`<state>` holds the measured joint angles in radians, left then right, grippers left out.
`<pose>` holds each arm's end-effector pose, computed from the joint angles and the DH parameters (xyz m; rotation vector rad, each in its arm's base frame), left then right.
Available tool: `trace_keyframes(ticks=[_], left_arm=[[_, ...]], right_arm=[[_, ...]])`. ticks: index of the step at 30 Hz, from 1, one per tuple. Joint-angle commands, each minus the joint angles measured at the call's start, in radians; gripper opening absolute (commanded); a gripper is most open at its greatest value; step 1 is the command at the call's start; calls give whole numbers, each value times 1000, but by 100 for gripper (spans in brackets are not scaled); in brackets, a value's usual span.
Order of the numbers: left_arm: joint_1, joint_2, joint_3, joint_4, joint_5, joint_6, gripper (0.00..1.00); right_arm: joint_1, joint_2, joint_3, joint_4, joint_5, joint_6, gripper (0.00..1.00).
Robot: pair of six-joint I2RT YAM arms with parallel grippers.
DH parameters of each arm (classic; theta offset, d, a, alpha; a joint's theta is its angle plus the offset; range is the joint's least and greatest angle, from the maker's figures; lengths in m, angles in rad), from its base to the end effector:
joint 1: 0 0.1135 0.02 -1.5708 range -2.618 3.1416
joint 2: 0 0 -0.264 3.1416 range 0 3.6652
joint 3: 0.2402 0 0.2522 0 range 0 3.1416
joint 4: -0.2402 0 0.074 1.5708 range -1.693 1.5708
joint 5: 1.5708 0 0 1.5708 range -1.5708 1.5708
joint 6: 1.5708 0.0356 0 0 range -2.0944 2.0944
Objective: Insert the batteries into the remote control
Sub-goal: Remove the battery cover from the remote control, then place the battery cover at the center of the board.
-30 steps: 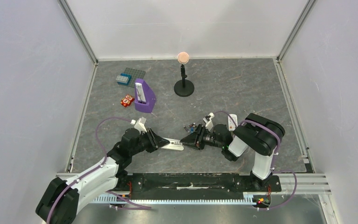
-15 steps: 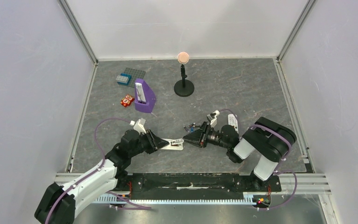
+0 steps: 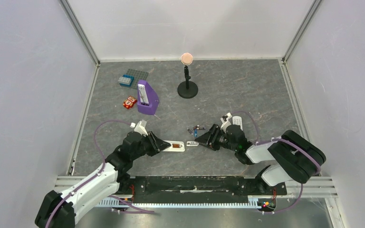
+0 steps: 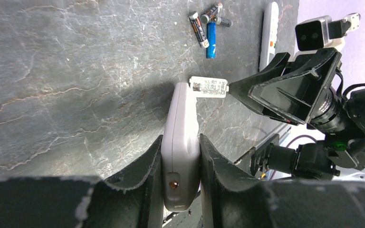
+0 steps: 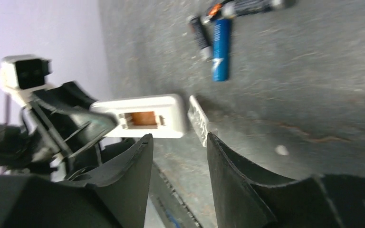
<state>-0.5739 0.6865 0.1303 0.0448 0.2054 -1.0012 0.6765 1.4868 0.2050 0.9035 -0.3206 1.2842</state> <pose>0.1224 -0.0878 0.1492 -0.3501 2.2651 -1.1156 0.1687 0.1498 0.1191 0.4444 2.2550 1.4936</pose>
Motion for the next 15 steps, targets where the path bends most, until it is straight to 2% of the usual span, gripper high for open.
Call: trace_keyframes(ticks=[1, 8, 10, 15], left_arm=[[-1, -6, 33, -205, -147, 95, 2], [-1, -34, 72, -289, -199, 103, 2], [-1, -39, 79, -295, -201, 105, 2], [-1, -45, 96, -294, -199, 111, 2]], right_arm=[[-13, -64, 67, -356, 166, -129, 50], [-25, -70, 101, -550, 234, -166, 55], [-25, -81, 127, -617, 267, -199, 60], [-25, -93, 183, -740, 332, -298, 63]])
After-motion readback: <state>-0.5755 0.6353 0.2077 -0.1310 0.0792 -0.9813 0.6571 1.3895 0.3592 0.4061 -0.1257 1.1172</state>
